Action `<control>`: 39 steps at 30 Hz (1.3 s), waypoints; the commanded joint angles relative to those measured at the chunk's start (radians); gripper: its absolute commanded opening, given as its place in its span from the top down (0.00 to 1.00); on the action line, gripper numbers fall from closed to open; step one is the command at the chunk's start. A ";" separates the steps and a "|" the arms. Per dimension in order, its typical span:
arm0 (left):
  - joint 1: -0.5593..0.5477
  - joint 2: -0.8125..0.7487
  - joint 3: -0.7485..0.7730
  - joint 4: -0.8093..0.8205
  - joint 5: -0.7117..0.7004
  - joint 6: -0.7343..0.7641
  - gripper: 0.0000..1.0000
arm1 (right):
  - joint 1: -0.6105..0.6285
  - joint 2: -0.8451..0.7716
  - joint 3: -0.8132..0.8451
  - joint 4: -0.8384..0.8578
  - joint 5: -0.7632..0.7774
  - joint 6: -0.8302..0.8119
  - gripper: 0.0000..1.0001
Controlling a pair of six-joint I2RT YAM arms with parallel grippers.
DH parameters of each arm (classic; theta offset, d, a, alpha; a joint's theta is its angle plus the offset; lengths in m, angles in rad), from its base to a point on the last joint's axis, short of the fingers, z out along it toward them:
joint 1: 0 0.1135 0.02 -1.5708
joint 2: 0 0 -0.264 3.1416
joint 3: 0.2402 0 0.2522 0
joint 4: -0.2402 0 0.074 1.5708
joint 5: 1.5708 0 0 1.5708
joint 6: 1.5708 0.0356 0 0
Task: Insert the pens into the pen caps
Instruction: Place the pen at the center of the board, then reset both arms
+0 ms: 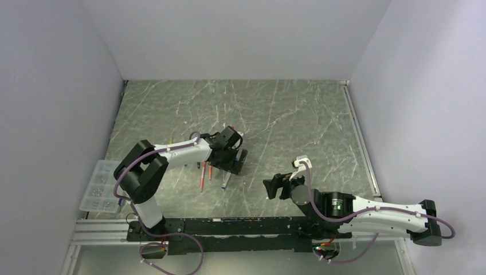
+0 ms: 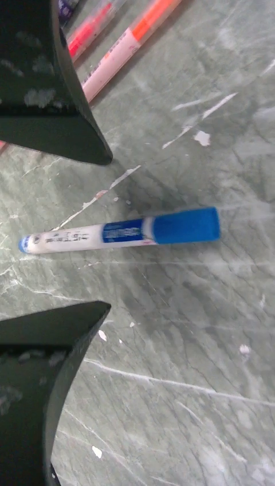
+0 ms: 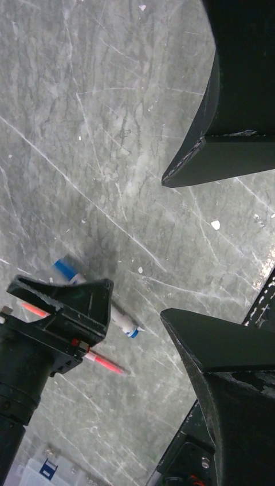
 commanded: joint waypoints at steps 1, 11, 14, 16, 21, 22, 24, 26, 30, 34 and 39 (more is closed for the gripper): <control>-0.001 0.012 0.022 -0.038 -0.018 -0.024 0.01 | -0.001 -0.026 -0.016 0.007 -0.004 0.023 0.18; -0.001 -0.073 0.052 -0.077 -0.034 -0.011 0.01 | -0.001 -0.024 0.019 -0.005 0.019 0.002 0.18; -0.002 -0.131 0.068 -0.085 -0.030 0.001 0.00 | -0.001 -0.021 0.053 -0.031 0.048 0.007 0.16; -0.002 -0.179 0.081 -0.088 -0.030 0.010 0.01 | -0.001 -0.009 0.093 -0.064 0.062 0.016 0.15; -0.002 -0.300 0.129 -0.123 -0.030 0.037 0.00 | -0.001 0.060 0.226 -0.167 0.097 0.040 0.00; -0.001 -0.320 0.145 -0.136 -0.018 0.050 0.00 | -0.001 0.076 0.254 -0.195 0.109 0.054 0.00; -0.002 -0.359 0.175 -0.166 -0.017 0.078 0.00 | -0.001 0.113 0.313 -0.253 0.147 0.091 0.00; -0.002 -0.398 0.213 -0.216 -0.018 0.095 0.00 | -0.001 0.148 0.371 -0.305 0.168 0.103 0.00; -0.001 -0.466 0.293 -0.330 -0.098 0.097 0.01 | -0.001 0.224 0.512 -0.410 0.226 0.123 0.00; -0.001 -0.553 0.331 -0.389 -0.126 0.117 0.00 | -0.001 0.267 0.599 -0.480 0.286 0.143 0.00; -0.001 -0.685 0.309 -0.415 -0.178 0.127 0.00 | -0.002 0.258 0.641 -0.471 0.274 0.107 0.00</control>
